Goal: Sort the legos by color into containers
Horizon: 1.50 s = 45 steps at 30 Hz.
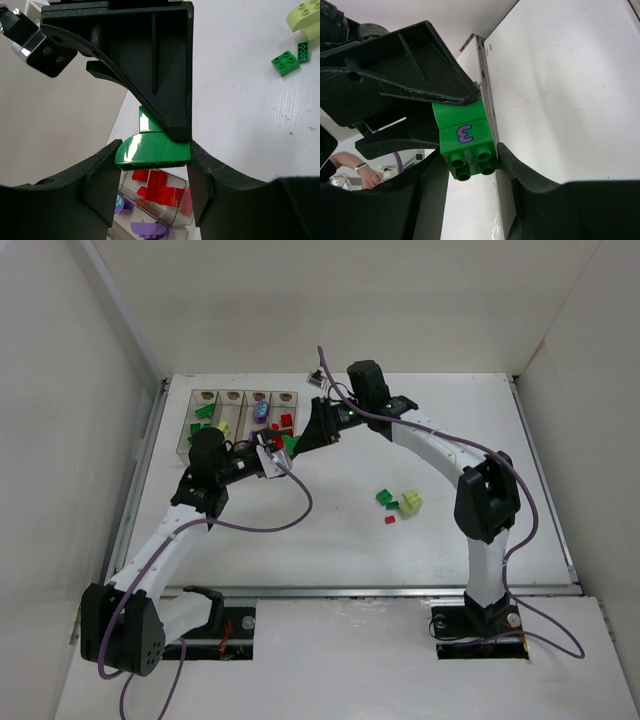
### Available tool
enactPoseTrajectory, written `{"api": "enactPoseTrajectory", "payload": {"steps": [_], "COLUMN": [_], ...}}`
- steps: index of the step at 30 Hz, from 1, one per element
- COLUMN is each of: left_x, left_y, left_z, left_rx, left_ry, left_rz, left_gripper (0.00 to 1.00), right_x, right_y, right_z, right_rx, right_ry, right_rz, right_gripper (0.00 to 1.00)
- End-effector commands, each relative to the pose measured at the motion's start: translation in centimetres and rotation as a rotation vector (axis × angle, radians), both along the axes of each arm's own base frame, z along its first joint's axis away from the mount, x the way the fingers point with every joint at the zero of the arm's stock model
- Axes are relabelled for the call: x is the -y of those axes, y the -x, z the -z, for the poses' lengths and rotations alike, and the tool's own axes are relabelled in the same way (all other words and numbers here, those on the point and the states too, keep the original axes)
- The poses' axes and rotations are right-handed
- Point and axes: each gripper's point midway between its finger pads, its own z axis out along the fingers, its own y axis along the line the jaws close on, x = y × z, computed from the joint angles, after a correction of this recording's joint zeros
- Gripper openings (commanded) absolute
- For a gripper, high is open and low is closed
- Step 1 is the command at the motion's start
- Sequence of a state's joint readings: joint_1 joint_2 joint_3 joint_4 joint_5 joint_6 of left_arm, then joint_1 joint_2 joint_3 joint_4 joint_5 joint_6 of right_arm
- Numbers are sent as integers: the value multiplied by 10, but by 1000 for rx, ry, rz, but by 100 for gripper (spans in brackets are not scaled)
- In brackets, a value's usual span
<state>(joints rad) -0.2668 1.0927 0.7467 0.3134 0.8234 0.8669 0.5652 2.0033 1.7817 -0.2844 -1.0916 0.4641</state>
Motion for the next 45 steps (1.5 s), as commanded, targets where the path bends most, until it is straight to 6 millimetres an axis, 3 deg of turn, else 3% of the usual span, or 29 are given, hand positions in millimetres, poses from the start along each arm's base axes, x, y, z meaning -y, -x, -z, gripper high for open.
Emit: {"api": "enactPoseTrajectory", "payload": {"steps": [1,6,10,11,13,16,17,18,20,21,23,24,25,26,27,30,31,32,34,41,43,45], "left_x": [-11,-51,-61,-65,-77,-133,-153,-195,-225,-234,-237,-238,-243,-252,-260,-288,-290,-298,-299,-290,-291,-289], "left_y": [3,-4,-5,-6,-17,-56,-74,-89,-104,-106,-115,-123,-129,-139,-148,-172,-180,-192,-197,-212,-217,-218], "left_z": [-8,13,17,17,24,34,50,48,56,57,52,63,65,57,75,73,95,82,106,128,128,131], "left_rx": [3,-80,-94,-106,-172,-247,-306,-301,-284,-259,-249,-277,-300,-299,-349,-387,-444,-432,-506,-548,-533,-544], "left_ry": [-11,-43,-43,-33,7,107,130,172,204,181,173,162,192,217,225,283,262,273,222,187,157,147], "left_rz": [-30,-162,-193,-207,-295,-604,-700,-882,-1016,-1037,-1024,-1027,-1045,-1064,-1092,-1161,-1169,-1165,-1141,-1055,-1038,-1027], "left_gripper": [0,0,0,0,0,0,0,0,0,0,5,5,6,6,2,0,0,0,0,0,0,17], "right_x": [15,66,72,70,66,62,59,57,53,52,49,47,45,44,42,37,35,39,43,49,48,48], "right_y": [-19,-61,-75,-79,-88,-101,-108,-112,-119,-123,-128,-131,-137,-138,-140,-150,-151,-159,-164,-179,-183,-182], "right_z": [-18,6,-3,3,-4,14,7,18,10,17,16,8,14,13,11,6,-4,1,-12,-15,-3,-4], "right_rx": [80,29,54,41,50,10,31,7,26,13,28,39,42,46,51,73,99,98,120,119,93,82], "right_ry": [-15,51,37,44,32,61,49,58,42,49,36,24,23,14,5,-19,-39,-38,-58,-90,-83,-84], "right_rz": [85,268,291,291,294,302,303,294,287,286,279,282,282,272,261,253,242,253,258,290,293,295], "right_gripper": [0,0,0,0,0,0,0,0,0,0,0,0,0,0,0,0,0,0,0,0,0,0]}}
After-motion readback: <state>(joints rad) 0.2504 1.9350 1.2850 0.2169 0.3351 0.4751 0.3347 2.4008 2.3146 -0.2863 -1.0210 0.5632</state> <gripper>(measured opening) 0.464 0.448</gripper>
